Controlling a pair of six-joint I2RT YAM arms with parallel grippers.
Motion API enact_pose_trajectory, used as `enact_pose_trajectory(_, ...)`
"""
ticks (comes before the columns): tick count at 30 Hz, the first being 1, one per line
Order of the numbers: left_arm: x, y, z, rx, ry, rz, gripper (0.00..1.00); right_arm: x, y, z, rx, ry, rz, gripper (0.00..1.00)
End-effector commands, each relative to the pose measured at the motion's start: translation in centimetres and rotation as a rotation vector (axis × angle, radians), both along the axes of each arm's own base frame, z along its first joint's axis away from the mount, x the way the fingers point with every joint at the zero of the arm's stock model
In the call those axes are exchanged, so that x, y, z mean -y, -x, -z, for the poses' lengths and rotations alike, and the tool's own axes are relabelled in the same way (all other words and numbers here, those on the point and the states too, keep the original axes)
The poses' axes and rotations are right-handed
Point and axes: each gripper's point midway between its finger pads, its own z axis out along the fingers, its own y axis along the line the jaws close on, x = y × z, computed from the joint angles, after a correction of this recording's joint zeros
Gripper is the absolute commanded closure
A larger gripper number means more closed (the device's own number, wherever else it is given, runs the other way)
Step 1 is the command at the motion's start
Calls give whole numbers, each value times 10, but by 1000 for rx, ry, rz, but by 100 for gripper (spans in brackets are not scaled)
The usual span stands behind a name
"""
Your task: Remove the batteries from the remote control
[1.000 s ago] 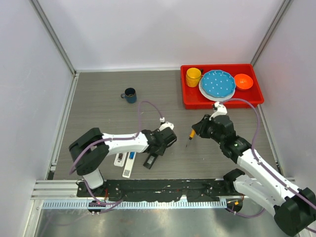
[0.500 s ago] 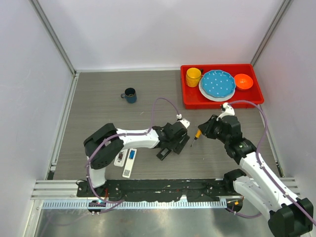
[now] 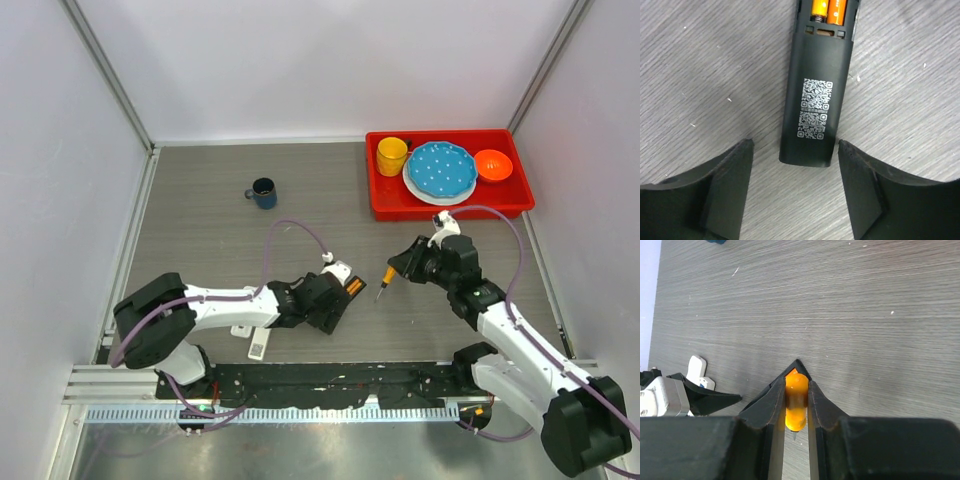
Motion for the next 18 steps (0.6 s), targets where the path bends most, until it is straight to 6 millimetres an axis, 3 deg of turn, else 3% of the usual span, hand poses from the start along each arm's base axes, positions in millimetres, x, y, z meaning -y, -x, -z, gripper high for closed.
enact_pose_trajectory(1,-6,16,16,-56,14,-21,33,-18,-13,-19,98,-97,-50,98)
enact_pose_trajectory(4,-6,14,19,-45,1,-14,41,-19,-18,-20,113,-99,-46,99)
enact_pose_trajectory(10,-5,5,24,1,-44,37,44,-19,-23,-27,147,-86,-50,98)
enact_pose_trajectory(18,15,-4,14,36,-51,147,45,-29,-28,-37,218,-90,-108,99)
